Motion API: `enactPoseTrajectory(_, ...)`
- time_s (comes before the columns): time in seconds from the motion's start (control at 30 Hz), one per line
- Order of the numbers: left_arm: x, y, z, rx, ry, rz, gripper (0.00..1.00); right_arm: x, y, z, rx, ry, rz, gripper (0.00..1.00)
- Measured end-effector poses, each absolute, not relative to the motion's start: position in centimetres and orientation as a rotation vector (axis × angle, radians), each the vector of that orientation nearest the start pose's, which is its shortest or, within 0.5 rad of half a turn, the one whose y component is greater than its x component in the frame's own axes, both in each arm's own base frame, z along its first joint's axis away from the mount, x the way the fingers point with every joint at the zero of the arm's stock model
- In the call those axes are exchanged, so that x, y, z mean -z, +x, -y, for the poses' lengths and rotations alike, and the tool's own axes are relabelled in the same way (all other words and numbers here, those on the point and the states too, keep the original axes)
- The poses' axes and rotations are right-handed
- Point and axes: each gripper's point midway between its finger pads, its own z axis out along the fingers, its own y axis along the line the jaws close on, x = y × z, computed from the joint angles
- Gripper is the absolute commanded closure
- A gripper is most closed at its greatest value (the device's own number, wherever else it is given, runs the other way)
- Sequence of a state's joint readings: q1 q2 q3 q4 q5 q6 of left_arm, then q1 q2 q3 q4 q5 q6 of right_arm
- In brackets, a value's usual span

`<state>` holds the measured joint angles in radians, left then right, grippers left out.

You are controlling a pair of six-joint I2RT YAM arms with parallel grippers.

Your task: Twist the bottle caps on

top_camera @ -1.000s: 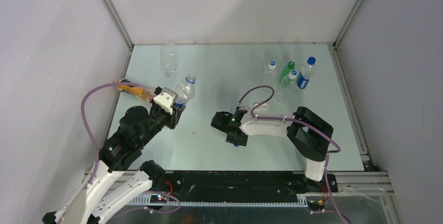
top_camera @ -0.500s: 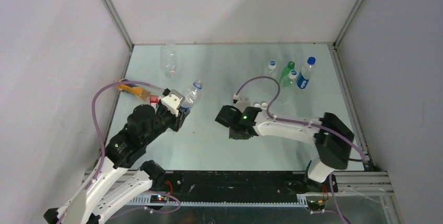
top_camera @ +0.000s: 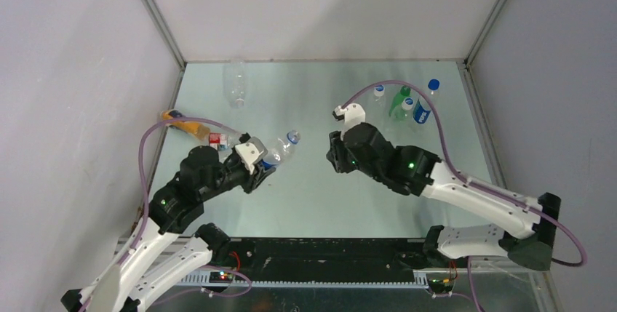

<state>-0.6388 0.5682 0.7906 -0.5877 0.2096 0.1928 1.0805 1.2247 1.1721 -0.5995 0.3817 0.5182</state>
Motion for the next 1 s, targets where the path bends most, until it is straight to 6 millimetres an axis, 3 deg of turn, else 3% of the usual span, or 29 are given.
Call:
enactPoseTrajectory(0.3, -21.7, 16.1, 18.3, 0.58, 1.127, -1.691, 0.72, -29.3, 18.6, -28.6, -0.693, -0.826, -1.863, 1.0)
enactPoseTrajectory(0.5, -21.2, 15.4, 19.6, 0.646, 1.228, -1.632, 0.73, -32.0, 16.8, -28.3, -0.842, -1.017, -1.67, 1.0)
enactPoseTrajectory(0.8, -21.4, 14.8, 21.5, 0.745, 1.306, -1.561, 0.73, -32.8, 14.5, -29.5, -0.953, -1.212, -1.495, 1.0)
enactPoseTrajectory(1.0, -20.7, 14.8, 22.3, 0.775, 1.341, -1.564, 0.73, -32.3, 14.2, -30.4, -0.987, -1.272, -1.465, 1.0)
